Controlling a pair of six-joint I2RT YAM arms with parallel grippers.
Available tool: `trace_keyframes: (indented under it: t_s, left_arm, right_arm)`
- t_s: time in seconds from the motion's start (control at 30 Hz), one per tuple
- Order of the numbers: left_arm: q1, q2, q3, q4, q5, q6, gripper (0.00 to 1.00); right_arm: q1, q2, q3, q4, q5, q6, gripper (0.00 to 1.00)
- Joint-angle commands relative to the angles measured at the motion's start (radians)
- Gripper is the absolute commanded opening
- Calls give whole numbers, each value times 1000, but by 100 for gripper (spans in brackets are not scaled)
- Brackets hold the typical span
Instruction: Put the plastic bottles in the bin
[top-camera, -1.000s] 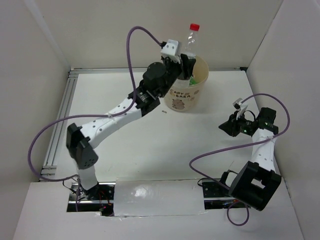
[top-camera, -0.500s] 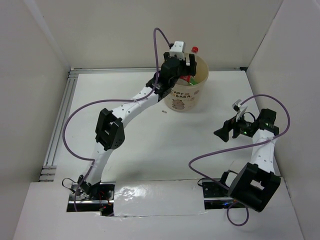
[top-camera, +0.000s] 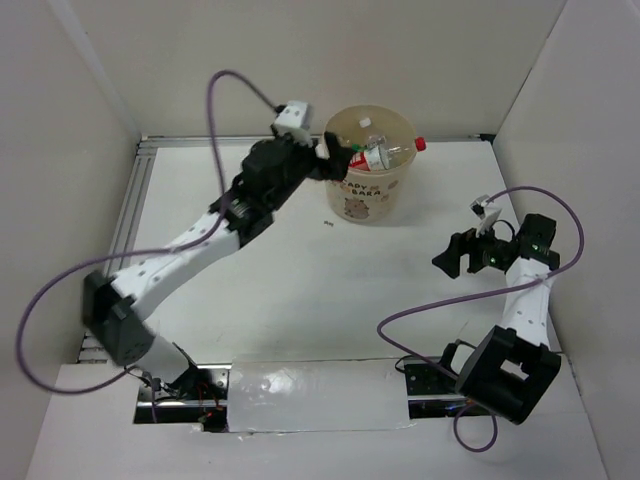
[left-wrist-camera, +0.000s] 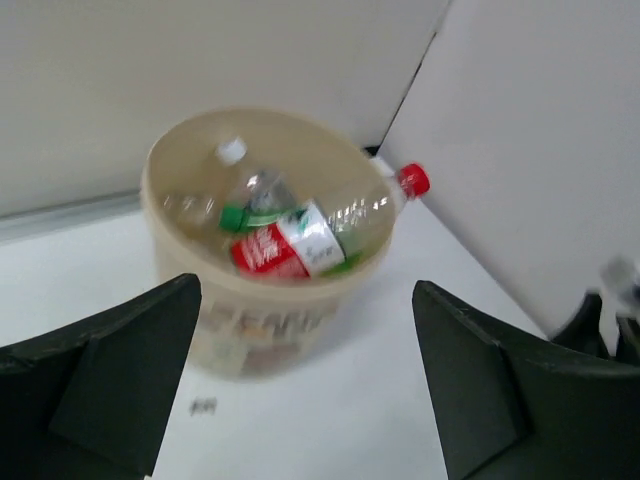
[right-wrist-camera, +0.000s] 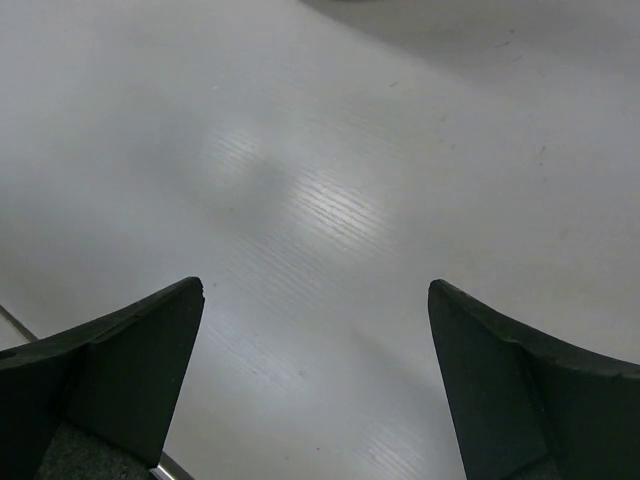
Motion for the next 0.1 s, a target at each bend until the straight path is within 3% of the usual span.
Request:
trace_keyframes:
  t_s: [0.0,0.07]
  left_arm:
    - [9,-246,-371,34,23,24,100]
    - [18,-418,-516,-18,-5,10,100]
  right_arm:
    - [-23,-23,49,107,67,147,100]
    - [-23,-49,37,184,67,234,100]
